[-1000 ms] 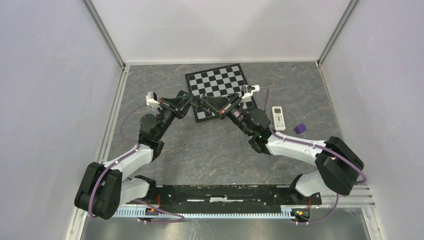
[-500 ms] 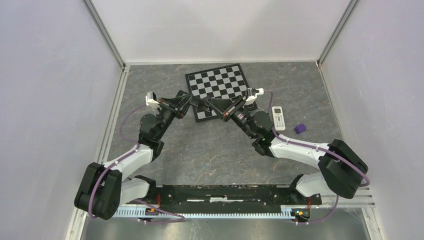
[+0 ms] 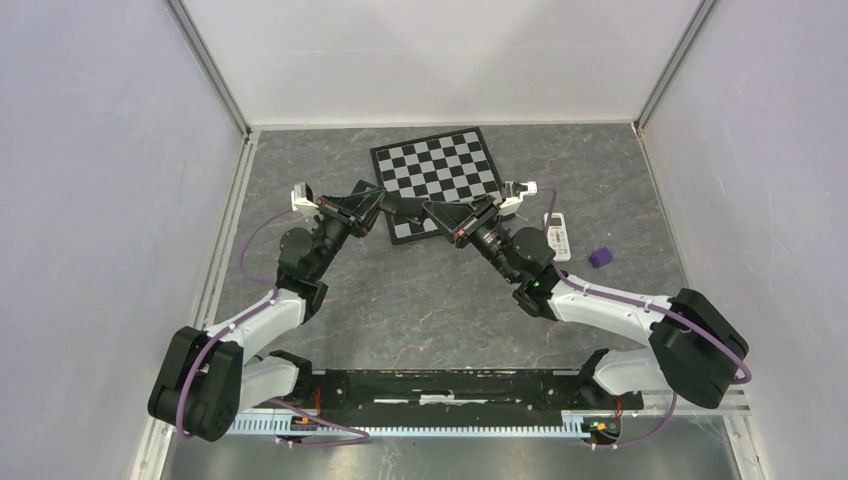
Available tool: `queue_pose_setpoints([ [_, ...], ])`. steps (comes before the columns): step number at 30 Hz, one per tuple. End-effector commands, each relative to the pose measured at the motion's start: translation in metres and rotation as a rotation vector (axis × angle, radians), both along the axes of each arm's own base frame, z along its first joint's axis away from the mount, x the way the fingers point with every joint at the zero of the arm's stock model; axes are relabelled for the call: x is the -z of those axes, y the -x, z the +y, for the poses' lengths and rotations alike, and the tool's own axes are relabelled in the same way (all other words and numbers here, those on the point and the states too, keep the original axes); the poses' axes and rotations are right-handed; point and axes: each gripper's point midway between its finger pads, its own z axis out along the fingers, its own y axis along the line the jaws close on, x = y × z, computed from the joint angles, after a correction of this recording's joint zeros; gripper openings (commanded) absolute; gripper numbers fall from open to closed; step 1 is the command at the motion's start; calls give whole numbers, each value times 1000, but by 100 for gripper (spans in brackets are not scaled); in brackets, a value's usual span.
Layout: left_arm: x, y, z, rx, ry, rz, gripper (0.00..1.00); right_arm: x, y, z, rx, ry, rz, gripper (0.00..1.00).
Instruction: Load the batteries into the remote control
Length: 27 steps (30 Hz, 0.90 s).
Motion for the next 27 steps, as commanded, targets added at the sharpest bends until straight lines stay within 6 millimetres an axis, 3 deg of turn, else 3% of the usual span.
queue_pose_setpoints([
  [1,-26,2,0,0,22,-56,2,-6,-1,-11,35,8,-17,22],
  [23,-21,-4,-2,1,26,-9,2,7,-1,-12,27,67,16,36],
  [27,-14,-7,-3,1,13,29,2,12,-2,-12,32,88,30,35],
])
